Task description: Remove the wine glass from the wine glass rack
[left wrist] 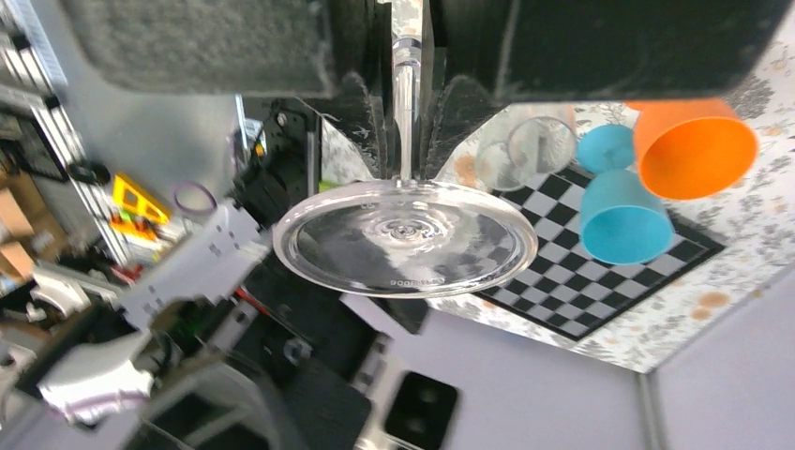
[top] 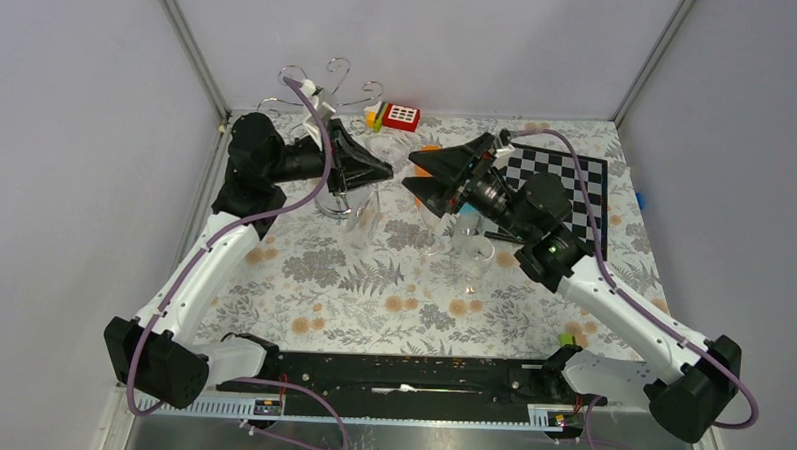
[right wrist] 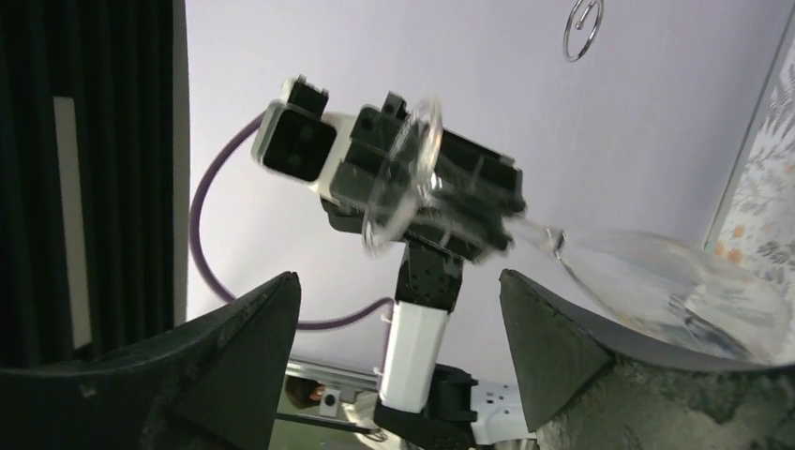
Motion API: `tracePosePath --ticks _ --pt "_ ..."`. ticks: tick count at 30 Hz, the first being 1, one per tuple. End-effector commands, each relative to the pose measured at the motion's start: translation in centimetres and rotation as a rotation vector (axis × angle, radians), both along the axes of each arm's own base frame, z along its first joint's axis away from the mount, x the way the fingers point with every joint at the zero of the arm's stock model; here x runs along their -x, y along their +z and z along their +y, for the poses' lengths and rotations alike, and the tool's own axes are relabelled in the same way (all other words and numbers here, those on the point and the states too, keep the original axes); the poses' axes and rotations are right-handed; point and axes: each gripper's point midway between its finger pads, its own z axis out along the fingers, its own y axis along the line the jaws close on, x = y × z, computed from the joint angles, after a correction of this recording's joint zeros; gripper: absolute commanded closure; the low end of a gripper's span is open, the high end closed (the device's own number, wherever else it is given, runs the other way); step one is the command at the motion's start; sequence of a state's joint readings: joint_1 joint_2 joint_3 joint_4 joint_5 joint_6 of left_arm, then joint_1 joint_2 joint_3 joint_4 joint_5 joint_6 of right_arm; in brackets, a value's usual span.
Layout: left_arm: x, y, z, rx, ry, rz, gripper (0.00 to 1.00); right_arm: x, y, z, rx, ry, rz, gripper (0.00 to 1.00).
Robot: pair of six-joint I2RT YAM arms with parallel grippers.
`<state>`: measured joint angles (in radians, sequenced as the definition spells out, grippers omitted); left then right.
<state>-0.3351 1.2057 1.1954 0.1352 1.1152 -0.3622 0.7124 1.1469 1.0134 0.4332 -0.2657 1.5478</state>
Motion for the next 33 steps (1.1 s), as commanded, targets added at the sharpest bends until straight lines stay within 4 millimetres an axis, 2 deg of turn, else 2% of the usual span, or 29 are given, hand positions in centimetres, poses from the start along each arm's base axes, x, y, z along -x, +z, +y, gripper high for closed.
tracePosePath --ticks 1,5,9,12,15,19,26,33 --pt "-2.0 7.0 0.9 0.174 0.198 -0.094 1.0 0.9 2.6 -3.3 -0.003 -0.143 -0.209 0.15" --pt "-3.4 10.7 2.2 0.332 0.338 -0.063 1.0 1.9 2.4 -5.1 0.057 -0.209 -0.299 0.15" --pt "-3.8 14.5 3.9 0.538 0.413 -0.038 1.0 2.5 1.7 -6.5 0.07 -0.26 -0.327 0.12" --pt "-4.2 16.8 5.4 0.717 0.461 0.022 1.0 2.6 1.6 -6.9 0.044 -0.269 -0.32 0.09" --pt "-4.1 18.2 6.1 0.841 0.439 0.068 1.0 2.9 2.0 -6.6 -0.002 -0.241 -0.311 0.08" --pt "-3.5 19.2 5.9 0.936 0.387 0.098 1.0 3.4 3.5 -6.0 -0.098 -0.187 -0.338 0.11" --pt "-2.3 19.6 5.4 0.977 0.359 0.107 1.0 5.3 7.4 -6.0 -0.27 -0.109 -0.458 0.27" --pt "-1.6 19.7 5.3 0.995 0.324 0.116 1.0 5.8 9.0 -5.9 -0.319 -0.081 -0.499 0.41"
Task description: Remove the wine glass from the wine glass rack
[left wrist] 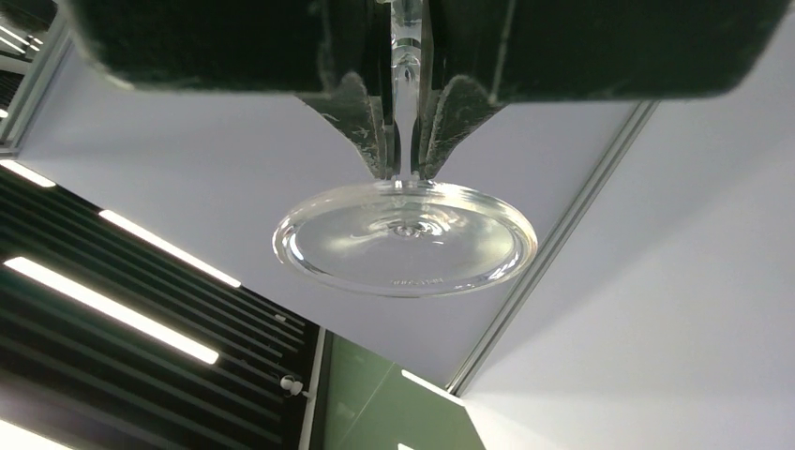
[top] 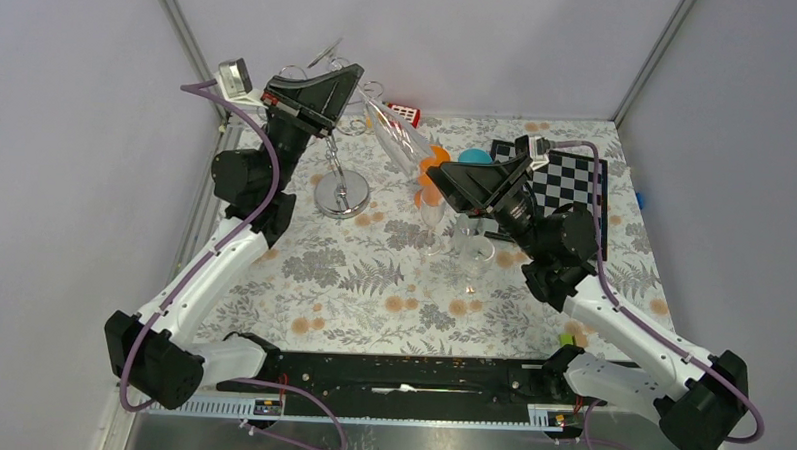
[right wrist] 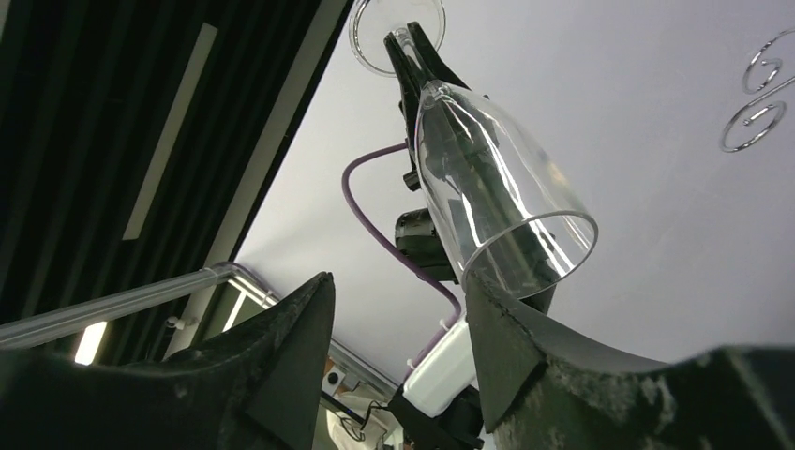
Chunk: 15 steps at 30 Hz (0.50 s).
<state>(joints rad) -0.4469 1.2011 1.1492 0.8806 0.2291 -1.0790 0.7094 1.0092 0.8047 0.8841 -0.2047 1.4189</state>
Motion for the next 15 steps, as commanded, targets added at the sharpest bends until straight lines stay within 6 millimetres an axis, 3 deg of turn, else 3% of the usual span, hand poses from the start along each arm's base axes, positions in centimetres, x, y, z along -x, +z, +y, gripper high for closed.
tracePosePath --ticks 1,8,15 --pt "2.3 2.5 1.2 0.092 -0.018 -0.088 1.0 2.2 4.6 -1.3 -0.11 0.036 -0.137 0.42" --pt "3.6 2.8 1.0 0.105 -0.054 -0.135 1.0 2.2 5.3 -0.8 -0.136 0.074 -0.146 0.52" --pt "4.4 2.4 0.2 0.084 -0.079 -0.165 1.0 2.2 5.8 -0.5 -0.135 0.077 -0.174 0.51"
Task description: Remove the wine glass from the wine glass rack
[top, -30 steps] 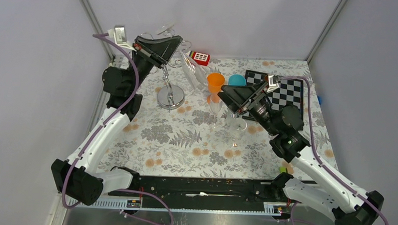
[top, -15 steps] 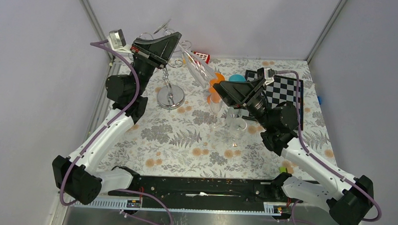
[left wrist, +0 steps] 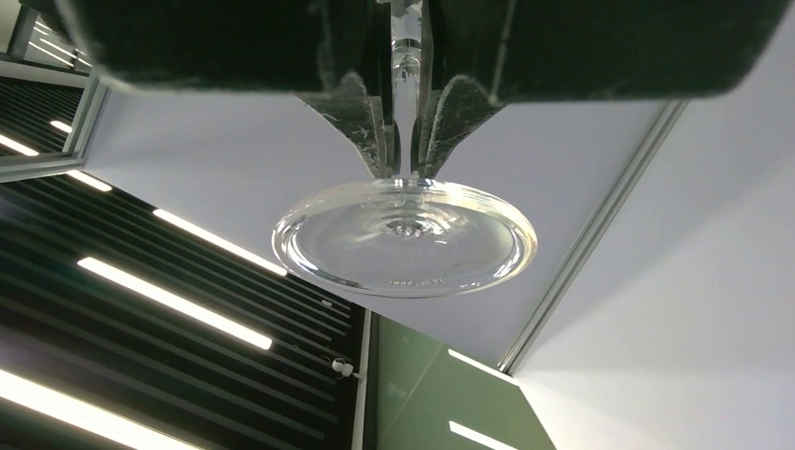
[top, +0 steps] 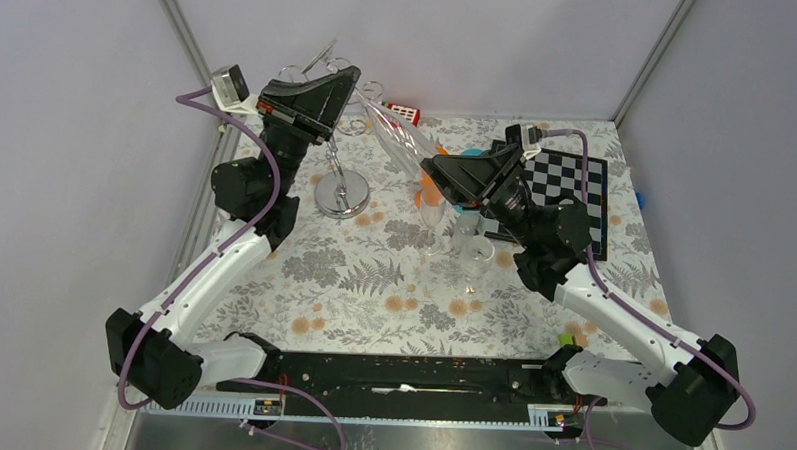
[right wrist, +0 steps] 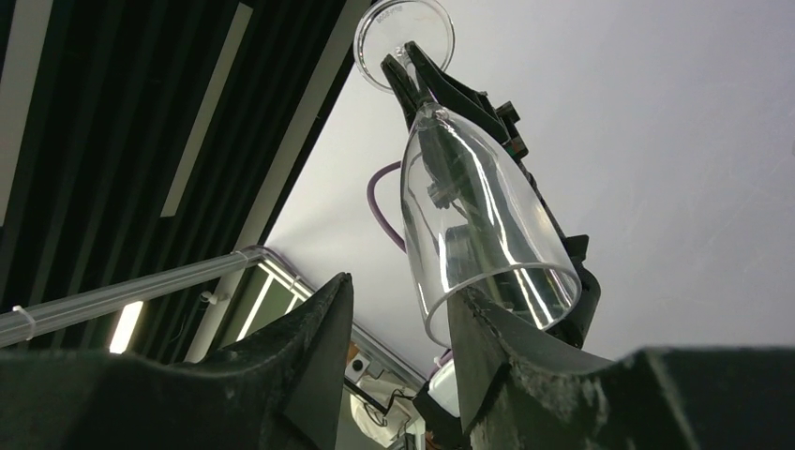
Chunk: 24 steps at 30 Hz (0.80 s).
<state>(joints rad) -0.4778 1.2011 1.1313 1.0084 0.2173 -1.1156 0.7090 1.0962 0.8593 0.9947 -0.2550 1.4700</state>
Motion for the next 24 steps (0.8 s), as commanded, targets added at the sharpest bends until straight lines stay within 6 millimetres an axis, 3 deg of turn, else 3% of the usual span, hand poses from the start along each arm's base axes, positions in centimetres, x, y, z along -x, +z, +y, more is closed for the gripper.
tracePosePath --ticks 1,5,11,21,24 --pt "2.1 0.9 0.0 0.01 -0.026 -0.09 1.0 2.0 4.0 -1.5 -0.086 0.002 -0.13 0.51" --pt "2.4 0.7 -0.2 0.001 -0.026 -0.098 1.0 2.0 4.3 -1.5 -0.087 -0.004 -0.142 0.55" --pt "2.5 0.1 -0.4 0.003 -0.041 -0.087 1.0 2.2 4.5 -1.5 -0.081 -0.008 -0.165 0.77" --pt "3.2 -0.7 -0.2 0.031 -0.038 -0.118 0.95 1.7 4.5 -1.0 -0.073 -0.006 -0.165 0.75" --pt "3.2 -0.9 -0.1 0.034 -0.034 -0.122 0.93 1.6 4.5 -0.8 -0.073 0.003 -0.158 0.79"
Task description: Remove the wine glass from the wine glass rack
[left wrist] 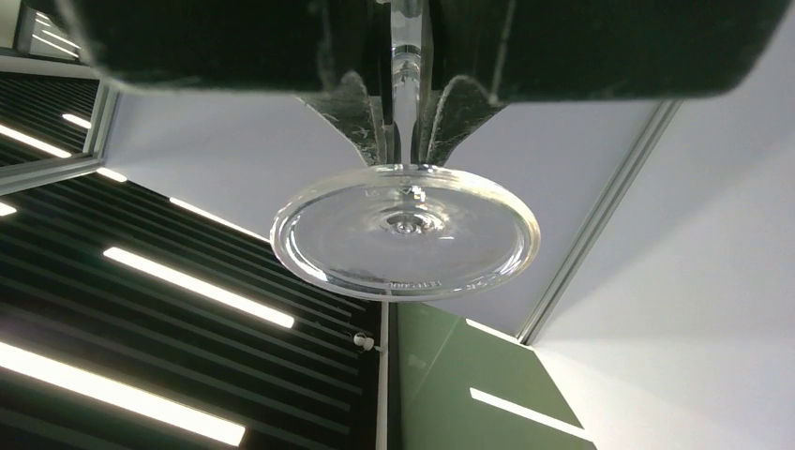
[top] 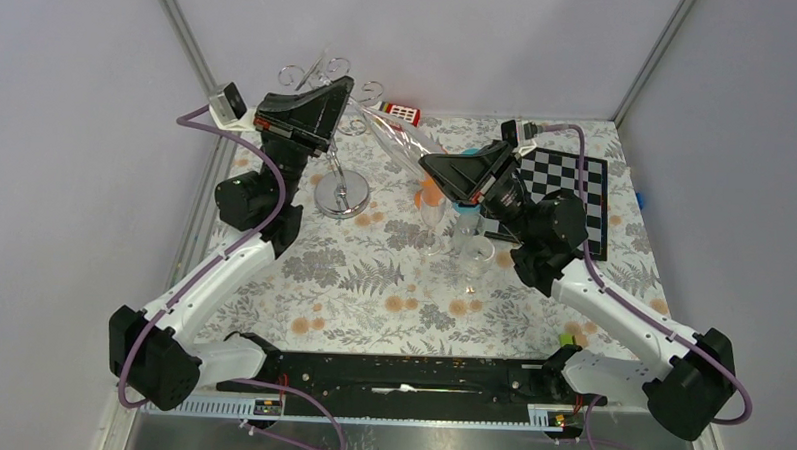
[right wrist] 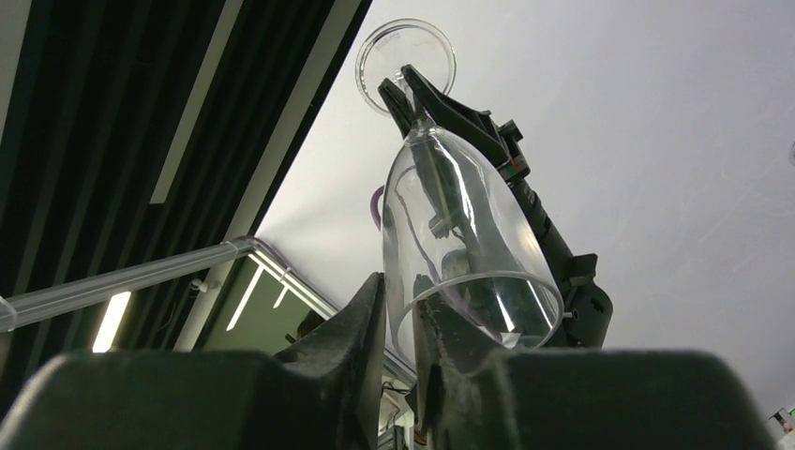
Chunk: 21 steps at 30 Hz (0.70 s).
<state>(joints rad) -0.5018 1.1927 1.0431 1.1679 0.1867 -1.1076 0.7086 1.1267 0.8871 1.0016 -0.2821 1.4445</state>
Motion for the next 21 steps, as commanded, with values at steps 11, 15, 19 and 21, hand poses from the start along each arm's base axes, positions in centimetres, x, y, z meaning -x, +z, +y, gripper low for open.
tracePosePath --ticks 11,15,19,21 --pt "1.2 -1.9 -0.2 -0.072 0.043 -0.006 0.26 1.4 3.8 -1.8 -0.022 -0.093 -0.147 1.0" --pt "1.1 -3.1 -0.8 -0.163 0.064 0.025 0.01 1.1 3.5 -2.7 0.046 -0.198 -0.16 1.0" --pt "1.0 -4.8 -1.3 -0.277 0.082 0.086 0.01 1.0 3.3 -4.1 0.11 -0.308 -0.183 1.0" --pt "1.1 -6.1 -1.5 -0.339 0.088 0.118 0.01 1.1 3.0 -4.7 0.153 -0.355 -0.188 1.0"
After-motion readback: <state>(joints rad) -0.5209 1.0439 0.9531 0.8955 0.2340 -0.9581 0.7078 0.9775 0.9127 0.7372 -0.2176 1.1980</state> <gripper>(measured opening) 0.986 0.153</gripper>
